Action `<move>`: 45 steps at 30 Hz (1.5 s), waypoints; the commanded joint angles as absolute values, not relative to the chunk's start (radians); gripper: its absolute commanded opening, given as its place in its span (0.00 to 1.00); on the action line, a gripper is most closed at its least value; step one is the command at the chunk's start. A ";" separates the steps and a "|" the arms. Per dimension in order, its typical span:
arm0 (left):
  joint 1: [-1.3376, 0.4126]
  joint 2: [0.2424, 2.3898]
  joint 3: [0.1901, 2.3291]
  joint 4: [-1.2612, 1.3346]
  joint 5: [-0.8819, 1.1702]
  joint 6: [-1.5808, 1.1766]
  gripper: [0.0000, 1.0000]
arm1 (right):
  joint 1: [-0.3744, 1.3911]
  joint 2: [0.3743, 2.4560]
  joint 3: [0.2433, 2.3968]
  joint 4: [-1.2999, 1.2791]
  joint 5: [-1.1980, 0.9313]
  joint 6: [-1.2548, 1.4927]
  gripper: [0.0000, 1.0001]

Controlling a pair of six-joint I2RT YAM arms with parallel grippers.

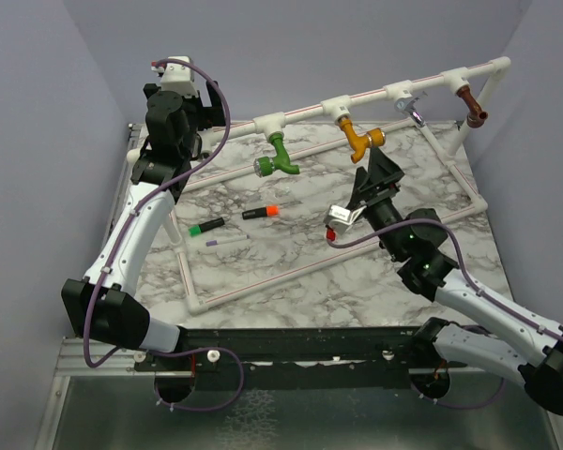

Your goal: Install the water faucets

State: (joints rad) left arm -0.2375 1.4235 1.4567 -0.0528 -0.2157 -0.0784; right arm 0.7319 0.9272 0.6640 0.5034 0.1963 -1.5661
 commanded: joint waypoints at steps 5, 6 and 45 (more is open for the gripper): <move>-0.232 1.503 1.397 -0.219 -0.196 -0.075 0.99 | 0.735 1.006 0.753 0.597 0.197 -1.759 0.86; -0.232 1.503 1.397 -0.219 -0.197 -0.075 0.99 | 0.735 1.014 0.759 0.598 0.200 -1.760 0.86; -0.232 1.499 1.396 -0.219 -0.207 -0.068 0.99 | 0.727 1.101 0.978 0.383 0.237 -1.149 0.01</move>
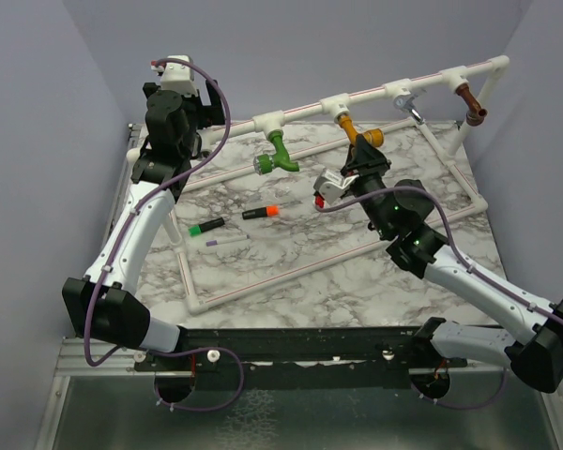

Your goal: Install the water faucets

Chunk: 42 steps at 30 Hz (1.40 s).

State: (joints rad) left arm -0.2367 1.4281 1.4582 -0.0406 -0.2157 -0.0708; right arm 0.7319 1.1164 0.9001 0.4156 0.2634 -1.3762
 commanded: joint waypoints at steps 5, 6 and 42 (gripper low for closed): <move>-0.232 1.499 1.396 -0.219 -0.207 -0.067 0.99 | 0.728 1.099 1.002 0.355 0.232 -0.944 0.01; -0.232 1.499 1.396 -0.219 -0.207 -0.067 0.99 | 0.727 1.098 1.002 0.355 0.236 -0.900 0.01; -0.232 1.496 1.396 -0.219 -0.207 -0.067 0.99 | 0.727 1.027 1.022 0.418 0.402 -0.087 0.25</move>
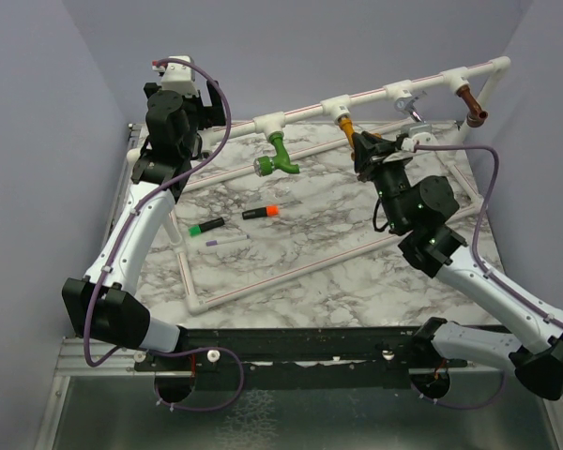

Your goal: Install the water faucets

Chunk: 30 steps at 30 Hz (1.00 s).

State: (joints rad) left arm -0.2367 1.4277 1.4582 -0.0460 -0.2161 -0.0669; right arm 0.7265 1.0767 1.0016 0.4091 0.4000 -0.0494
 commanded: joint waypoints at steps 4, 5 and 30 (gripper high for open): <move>-0.232 1.496 1.396 -0.219 -0.208 -0.066 0.99 | 0.727 0.997 1.035 0.362 0.370 -0.147 0.49; -0.232 1.496 1.395 -0.219 -0.209 -0.065 0.99 | 0.727 0.991 1.040 0.345 0.352 -0.169 0.53; -0.232 1.502 1.395 -0.219 -0.205 -0.066 0.99 | 0.727 1.003 0.879 0.330 0.242 -1.265 0.91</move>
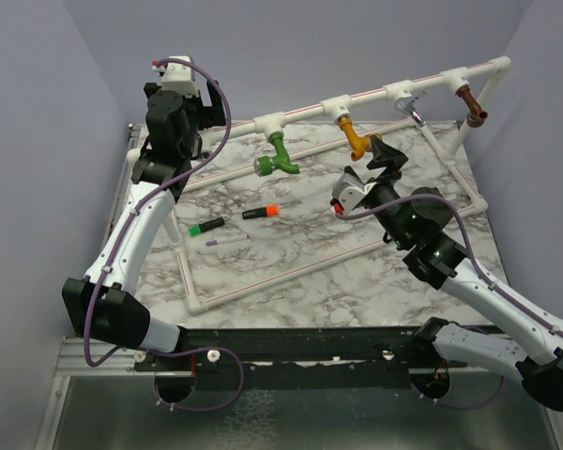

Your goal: Install the water faucets

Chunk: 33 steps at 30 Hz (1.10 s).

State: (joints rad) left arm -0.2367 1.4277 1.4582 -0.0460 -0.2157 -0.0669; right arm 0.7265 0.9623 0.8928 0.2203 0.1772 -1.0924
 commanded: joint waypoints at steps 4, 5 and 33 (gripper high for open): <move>-0.232 1.505 1.394 -0.218 -0.203 -0.067 0.99 | 0.726 1.054 0.899 0.381 0.276 -1.300 0.88; -0.232 1.506 1.394 -0.219 -0.203 -0.066 0.99 | 0.725 1.067 0.905 0.386 0.286 -1.309 0.87; -0.230 1.504 1.395 -0.219 -0.202 -0.066 0.99 | 0.662 1.147 1.012 0.380 0.247 -0.983 0.00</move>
